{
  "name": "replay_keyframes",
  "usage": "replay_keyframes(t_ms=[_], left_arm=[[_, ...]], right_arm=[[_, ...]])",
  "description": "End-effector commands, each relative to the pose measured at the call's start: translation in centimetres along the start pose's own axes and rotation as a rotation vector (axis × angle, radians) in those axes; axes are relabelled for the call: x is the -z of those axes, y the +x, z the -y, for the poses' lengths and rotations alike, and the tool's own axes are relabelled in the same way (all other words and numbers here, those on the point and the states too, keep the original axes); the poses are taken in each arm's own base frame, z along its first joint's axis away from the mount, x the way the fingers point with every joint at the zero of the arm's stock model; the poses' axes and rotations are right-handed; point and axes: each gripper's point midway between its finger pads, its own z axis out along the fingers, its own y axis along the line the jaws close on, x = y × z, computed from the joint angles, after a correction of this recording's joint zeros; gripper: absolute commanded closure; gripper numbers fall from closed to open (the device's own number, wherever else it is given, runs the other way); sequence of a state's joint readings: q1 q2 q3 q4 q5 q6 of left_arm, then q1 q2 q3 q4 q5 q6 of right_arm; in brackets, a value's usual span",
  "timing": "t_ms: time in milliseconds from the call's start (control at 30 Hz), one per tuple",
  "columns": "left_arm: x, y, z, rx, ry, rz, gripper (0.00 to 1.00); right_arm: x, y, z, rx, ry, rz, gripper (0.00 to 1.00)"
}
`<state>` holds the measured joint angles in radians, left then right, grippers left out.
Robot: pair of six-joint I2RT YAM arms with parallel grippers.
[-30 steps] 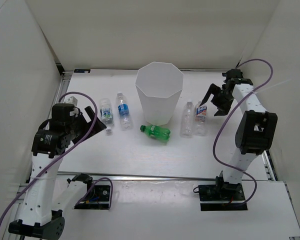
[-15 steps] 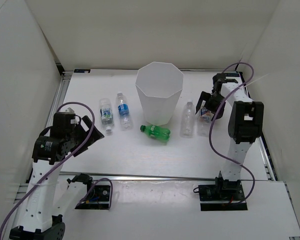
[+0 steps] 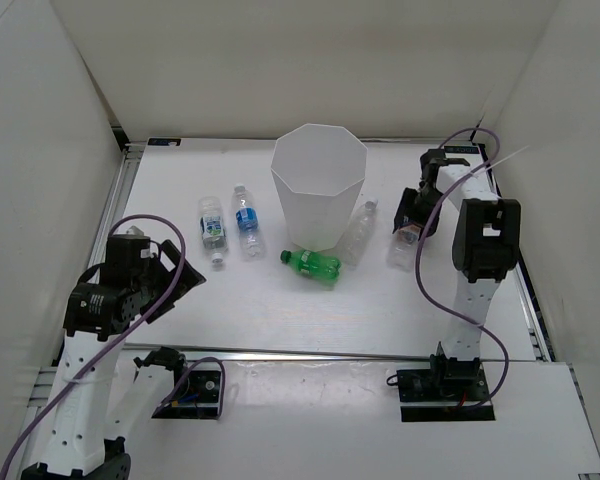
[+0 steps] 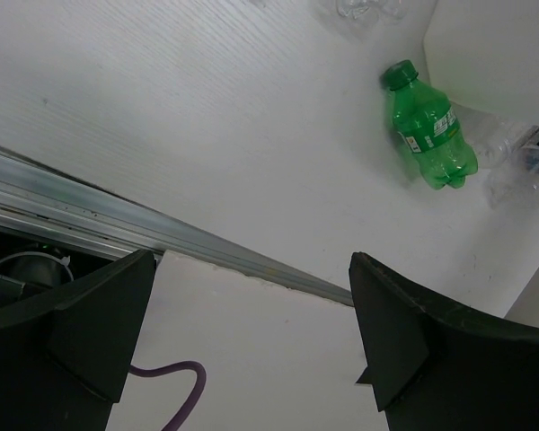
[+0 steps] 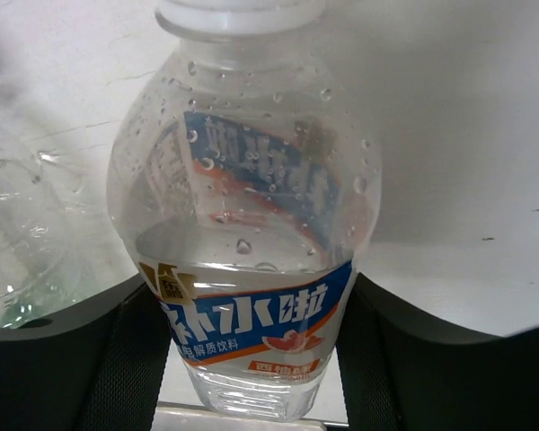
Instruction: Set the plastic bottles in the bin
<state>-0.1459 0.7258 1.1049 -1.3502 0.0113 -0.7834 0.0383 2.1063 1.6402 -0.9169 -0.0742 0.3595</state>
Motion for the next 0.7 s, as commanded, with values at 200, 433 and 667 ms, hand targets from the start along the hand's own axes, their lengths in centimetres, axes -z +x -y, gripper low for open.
replay_keyframes(t_ms=[200,433,667], left_arm=[[-1.5,-1.4,0.9,-0.025,0.003,0.025,0.00],[-2.6,-3.2,2.5,-0.100,0.009,0.019,0.00],[-3.9,-4.7,4.2,-0.146,0.031,0.016,0.00]], right_arm=[[10.9,-2.9,-1.5,-0.065,-0.148,0.199,0.45],[29.8,-5.8,-7.3,0.017,-0.580,0.557,0.39],[39.5,-4.5,-13.5,0.100,-1.002,0.613,0.26]])
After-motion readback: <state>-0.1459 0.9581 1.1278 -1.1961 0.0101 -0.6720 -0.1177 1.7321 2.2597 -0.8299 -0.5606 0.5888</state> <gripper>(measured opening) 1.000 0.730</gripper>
